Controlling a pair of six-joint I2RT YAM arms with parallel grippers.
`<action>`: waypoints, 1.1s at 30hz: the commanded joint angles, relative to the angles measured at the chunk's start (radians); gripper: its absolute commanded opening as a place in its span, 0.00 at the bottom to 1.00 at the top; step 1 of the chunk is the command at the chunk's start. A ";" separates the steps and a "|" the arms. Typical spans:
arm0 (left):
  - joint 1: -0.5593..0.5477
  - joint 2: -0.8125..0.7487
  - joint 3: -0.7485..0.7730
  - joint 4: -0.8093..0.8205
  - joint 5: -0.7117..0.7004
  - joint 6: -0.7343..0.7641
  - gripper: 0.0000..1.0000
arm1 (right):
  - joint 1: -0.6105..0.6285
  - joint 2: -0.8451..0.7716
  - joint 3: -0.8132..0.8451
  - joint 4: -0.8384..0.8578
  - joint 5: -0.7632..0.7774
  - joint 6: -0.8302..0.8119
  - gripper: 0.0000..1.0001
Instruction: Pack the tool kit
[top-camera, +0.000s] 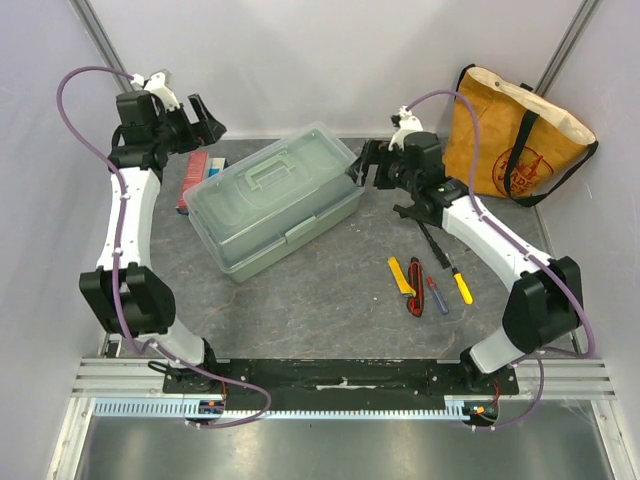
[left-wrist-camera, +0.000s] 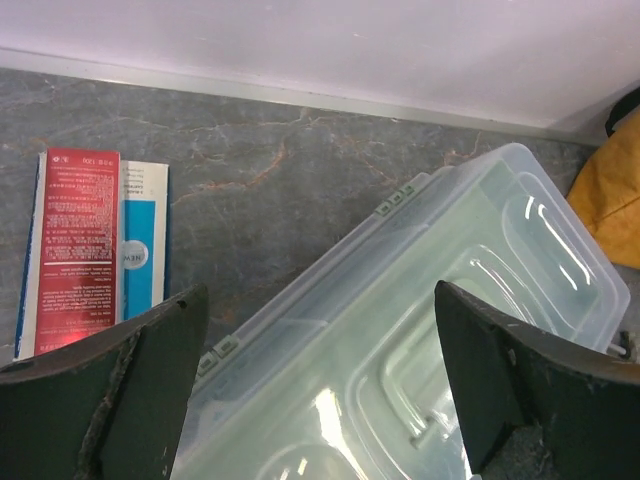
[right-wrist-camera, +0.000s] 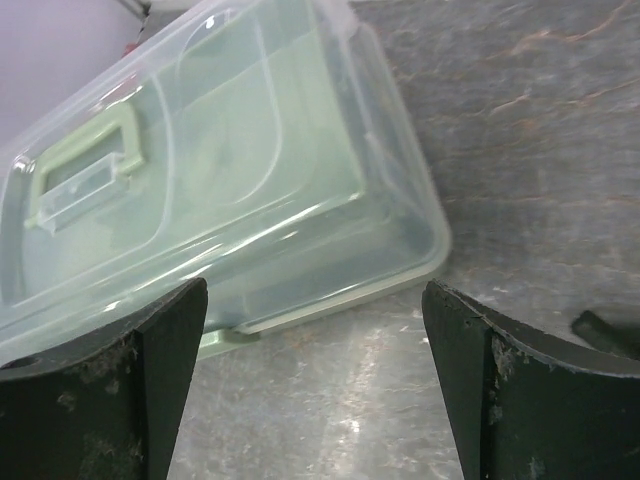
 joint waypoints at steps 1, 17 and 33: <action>0.038 0.089 0.075 -0.024 0.120 -0.044 0.98 | 0.050 0.044 -0.020 0.075 -0.089 0.054 0.96; 0.042 0.126 -0.104 -0.026 0.484 -0.060 0.93 | 0.062 0.270 0.013 0.390 -0.272 0.374 0.94; -0.008 -0.047 -0.420 0.111 0.464 -0.193 0.86 | 0.026 0.526 0.313 0.390 -0.217 0.342 0.80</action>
